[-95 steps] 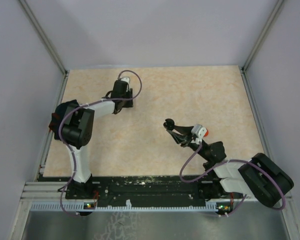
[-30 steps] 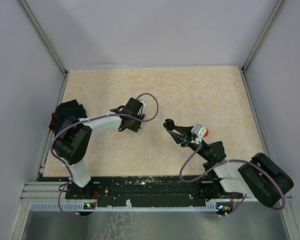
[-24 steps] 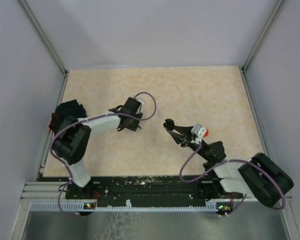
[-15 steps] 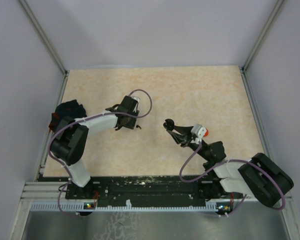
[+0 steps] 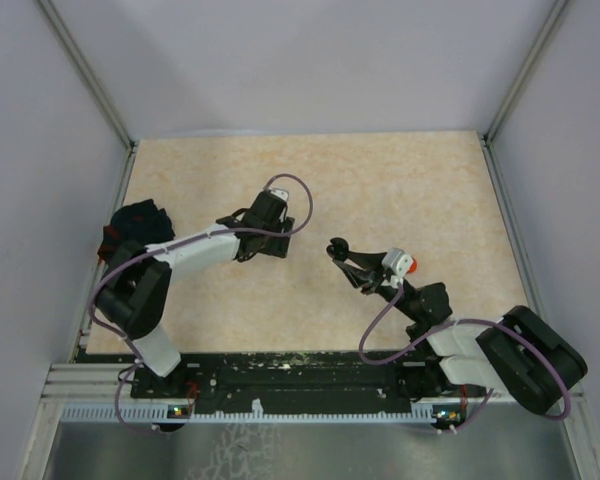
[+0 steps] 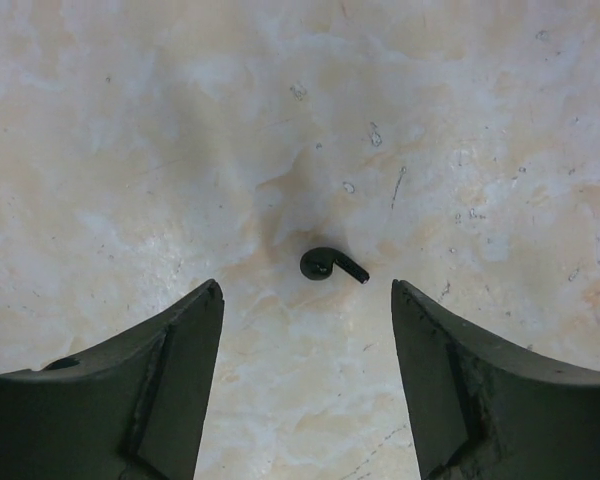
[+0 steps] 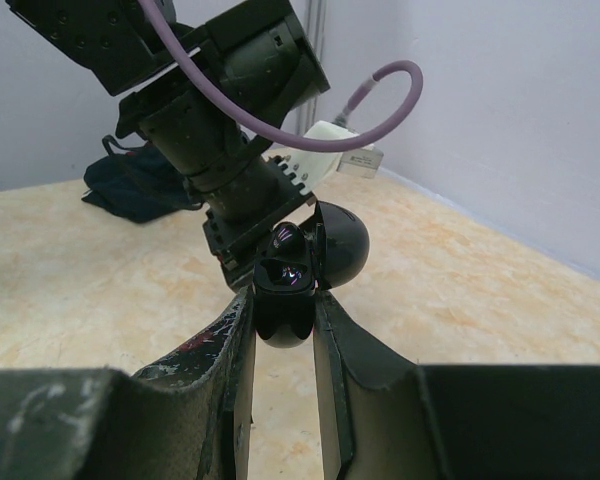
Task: Insert the wireless bluetooth earbuds into the charging case
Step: Pick up the earbud from the center of the board.
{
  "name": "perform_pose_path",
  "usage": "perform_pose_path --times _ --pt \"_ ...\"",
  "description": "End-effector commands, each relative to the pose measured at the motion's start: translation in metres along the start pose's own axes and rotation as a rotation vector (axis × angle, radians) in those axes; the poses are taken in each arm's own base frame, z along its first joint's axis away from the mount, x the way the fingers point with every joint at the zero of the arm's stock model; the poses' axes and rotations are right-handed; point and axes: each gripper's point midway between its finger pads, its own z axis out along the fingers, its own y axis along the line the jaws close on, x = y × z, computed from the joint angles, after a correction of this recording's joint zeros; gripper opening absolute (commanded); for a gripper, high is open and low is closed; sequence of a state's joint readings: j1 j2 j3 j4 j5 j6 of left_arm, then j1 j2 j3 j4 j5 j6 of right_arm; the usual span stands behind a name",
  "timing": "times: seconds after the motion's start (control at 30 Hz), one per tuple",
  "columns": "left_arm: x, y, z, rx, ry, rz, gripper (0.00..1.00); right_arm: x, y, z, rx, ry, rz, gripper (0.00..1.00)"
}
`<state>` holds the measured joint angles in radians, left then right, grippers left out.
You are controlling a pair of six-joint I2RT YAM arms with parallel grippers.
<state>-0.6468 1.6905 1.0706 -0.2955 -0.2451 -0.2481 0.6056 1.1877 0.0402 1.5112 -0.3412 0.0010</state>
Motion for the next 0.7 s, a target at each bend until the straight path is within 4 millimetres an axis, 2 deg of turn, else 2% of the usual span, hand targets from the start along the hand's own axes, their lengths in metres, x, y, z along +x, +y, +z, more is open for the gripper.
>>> perform_pose_path --times 0.0,0.3,0.67 --pt "-0.005 -0.003 0.010 -0.047 -0.002 -0.008 0.74 -0.016 -0.001 0.006 -0.004 -0.060 -0.016 0.00" --pt "0.011 0.000 0.024 -0.099 0.046 0.030 0.75 -0.016 -0.001 0.006 -0.006 -0.059 -0.015 0.00" --pt "0.031 0.015 0.013 -0.141 0.083 0.076 0.74 -0.017 0.000 0.006 -0.009 -0.064 -0.015 0.00"
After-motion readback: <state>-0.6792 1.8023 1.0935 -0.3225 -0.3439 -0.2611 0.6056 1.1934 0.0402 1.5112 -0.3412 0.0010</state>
